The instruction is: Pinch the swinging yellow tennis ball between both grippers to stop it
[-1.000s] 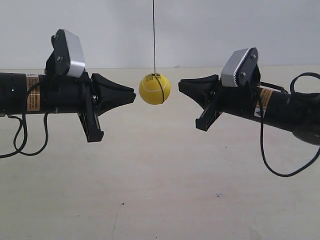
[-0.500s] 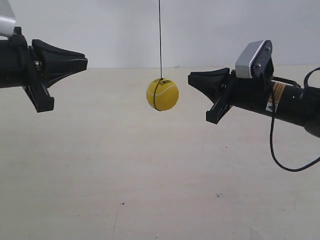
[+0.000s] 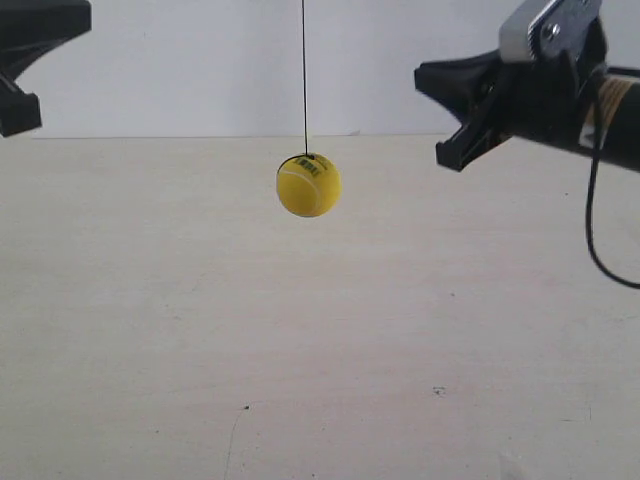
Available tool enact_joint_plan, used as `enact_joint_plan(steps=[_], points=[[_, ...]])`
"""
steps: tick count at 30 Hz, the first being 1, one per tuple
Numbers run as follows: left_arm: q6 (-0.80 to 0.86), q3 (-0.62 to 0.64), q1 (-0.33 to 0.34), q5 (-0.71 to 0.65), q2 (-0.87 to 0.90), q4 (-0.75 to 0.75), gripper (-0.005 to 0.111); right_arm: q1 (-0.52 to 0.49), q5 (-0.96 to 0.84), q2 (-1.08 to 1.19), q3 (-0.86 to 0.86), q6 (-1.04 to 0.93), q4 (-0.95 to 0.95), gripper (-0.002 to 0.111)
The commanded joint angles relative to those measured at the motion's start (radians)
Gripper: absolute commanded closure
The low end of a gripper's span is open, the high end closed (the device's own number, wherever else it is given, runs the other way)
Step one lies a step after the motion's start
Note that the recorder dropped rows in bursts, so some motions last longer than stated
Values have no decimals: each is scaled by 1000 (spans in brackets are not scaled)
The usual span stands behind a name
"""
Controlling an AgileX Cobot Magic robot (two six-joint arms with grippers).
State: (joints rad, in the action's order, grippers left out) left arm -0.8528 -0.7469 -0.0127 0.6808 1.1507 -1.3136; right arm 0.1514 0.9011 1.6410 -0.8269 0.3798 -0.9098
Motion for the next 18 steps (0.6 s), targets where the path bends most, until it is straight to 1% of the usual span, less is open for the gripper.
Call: enact_joint_plan(steps=[1,4,5,8,9,10,11,12,13,15,16,17,18], points=[[-49,6,2,-93,-120,63,102,-3,-199,-224,-1,68,7,108],[-83,6,2,-175,-221,65,102,-3,-327,-353,-1,96,7,108],[-97,8,2,-229,-289,65,102,-3,-420,-437,-1,111,14,108],[-102,15,2,-294,-418,67,102,-3,-529,-543,-1,141,21,108],[-104,32,2,-330,-518,67,102,-3,-609,-613,-1,155,43,108],[-106,42,2,-346,-560,67,102,-3,-630,-641,1,162,51,108],[-113,68,2,-380,-669,67,102,-3,-664,-709,11,169,60,108],[-116,79,2,-400,-713,67,102,-3,-666,-739,20,169,60,108],[-129,109,2,-443,-821,67,102,-3,-666,-817,50,169,65,108],[-153,153,2,-499,-977,67,102,-3,-666,-930,107,169,91,108],[-161,166,2,-510,-1017,67,102,-3,-673,-974,125,169,93,108],[-191,198,2,-529,-1107,67,102,-3,-698,-1064,169,169,97,108],[-210,227,2,-532,-1151,67,102,-3,-718,-1148,211,171,99,108]])
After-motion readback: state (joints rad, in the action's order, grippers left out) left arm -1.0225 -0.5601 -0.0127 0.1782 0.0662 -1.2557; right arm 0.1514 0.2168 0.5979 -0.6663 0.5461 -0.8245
